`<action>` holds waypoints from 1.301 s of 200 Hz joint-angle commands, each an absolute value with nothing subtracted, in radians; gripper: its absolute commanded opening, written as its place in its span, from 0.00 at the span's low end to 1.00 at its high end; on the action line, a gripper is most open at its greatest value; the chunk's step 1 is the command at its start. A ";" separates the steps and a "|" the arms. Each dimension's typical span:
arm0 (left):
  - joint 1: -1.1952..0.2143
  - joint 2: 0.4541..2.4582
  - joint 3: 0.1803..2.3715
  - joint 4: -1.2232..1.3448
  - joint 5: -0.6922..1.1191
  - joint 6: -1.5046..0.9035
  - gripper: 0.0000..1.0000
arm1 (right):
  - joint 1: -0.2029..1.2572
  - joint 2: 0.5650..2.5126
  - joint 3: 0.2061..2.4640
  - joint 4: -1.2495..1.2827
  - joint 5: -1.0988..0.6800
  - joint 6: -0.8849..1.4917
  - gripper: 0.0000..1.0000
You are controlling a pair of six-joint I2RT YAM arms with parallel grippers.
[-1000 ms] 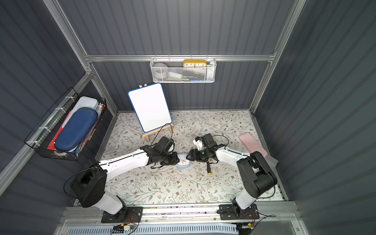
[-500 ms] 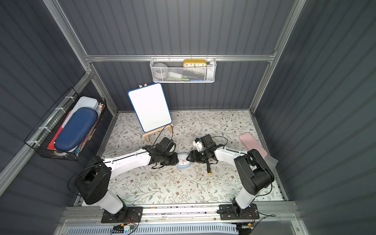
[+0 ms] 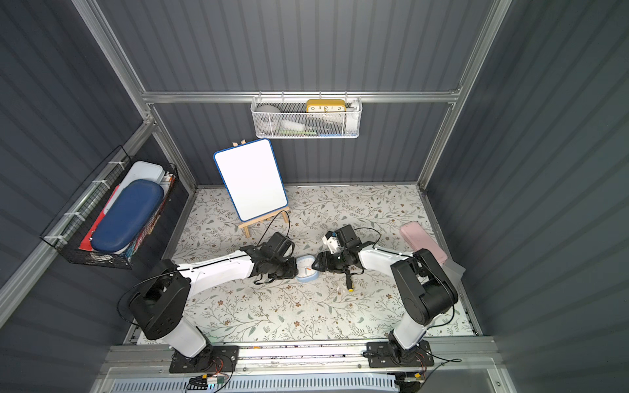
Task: Remove the battery from the alarm
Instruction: Adjust the alarm at the center of the board.
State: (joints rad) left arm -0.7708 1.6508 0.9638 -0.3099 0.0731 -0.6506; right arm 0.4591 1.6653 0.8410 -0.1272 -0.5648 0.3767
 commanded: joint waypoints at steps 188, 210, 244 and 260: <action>-0.770 1.690 0.844 -0.250 0.046 -0.622 0.17 | 0.434 1.809 0.833 -0.016 -0.763 0.377 0.65; -0.770 1.687 0.844 -0.248 0.042 -0.620 0.17 | 0.433 1.797 0.820 0.004 -0.780 0.386 0.56; -0.770 1.677 0.848 -0.253 0.025 -0.619 0.19 | 0.433 1.761 0.804 0.017 -0.798 0.395 0.50; -0.770 1.674 0.848 -0.252 0.020 -0.619 0.22 | 0.434 1.747 0.800 0.017 -0.792 0.399 0.48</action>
